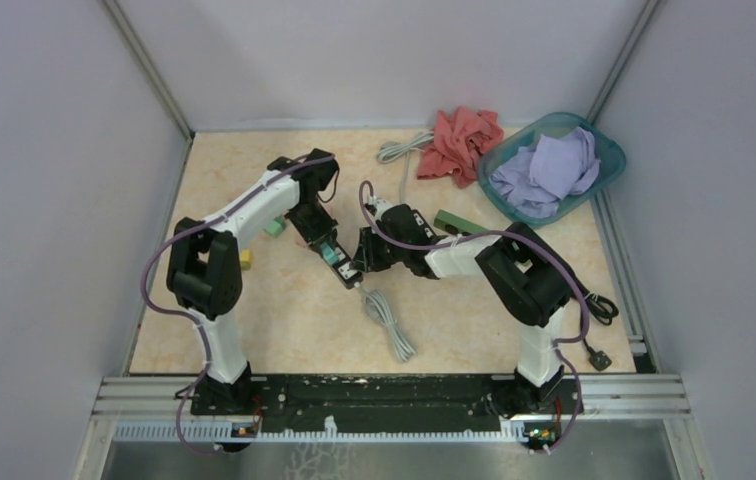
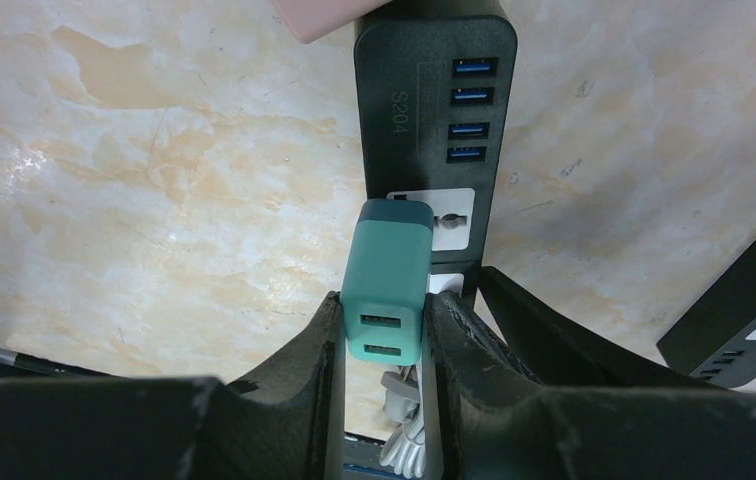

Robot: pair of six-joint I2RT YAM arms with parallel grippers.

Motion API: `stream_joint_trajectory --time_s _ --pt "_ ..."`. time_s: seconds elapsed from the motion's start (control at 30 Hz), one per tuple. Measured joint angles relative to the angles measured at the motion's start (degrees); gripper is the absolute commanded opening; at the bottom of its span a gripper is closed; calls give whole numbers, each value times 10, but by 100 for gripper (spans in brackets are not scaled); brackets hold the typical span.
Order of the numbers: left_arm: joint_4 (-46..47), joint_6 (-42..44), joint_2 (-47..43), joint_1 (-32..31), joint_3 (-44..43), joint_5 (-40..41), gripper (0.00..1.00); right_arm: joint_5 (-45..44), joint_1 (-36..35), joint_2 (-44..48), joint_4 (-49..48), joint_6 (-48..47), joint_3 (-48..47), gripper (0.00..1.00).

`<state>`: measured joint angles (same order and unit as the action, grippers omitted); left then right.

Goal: Insert the plug
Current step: Insert the plug into the socket.

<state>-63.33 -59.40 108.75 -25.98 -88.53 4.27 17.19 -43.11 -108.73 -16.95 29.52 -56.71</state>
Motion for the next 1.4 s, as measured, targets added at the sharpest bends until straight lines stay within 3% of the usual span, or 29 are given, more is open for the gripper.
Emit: stream_joint_trajectory --time_s 0.93,1.4 --pt "-39 -8 46 -18 -35 9 0 0 0 -2 6 -5 -4 27" --pt "45 -23 -15 -25 56 16 0 0 -1 -2 4 -9 -4 27"
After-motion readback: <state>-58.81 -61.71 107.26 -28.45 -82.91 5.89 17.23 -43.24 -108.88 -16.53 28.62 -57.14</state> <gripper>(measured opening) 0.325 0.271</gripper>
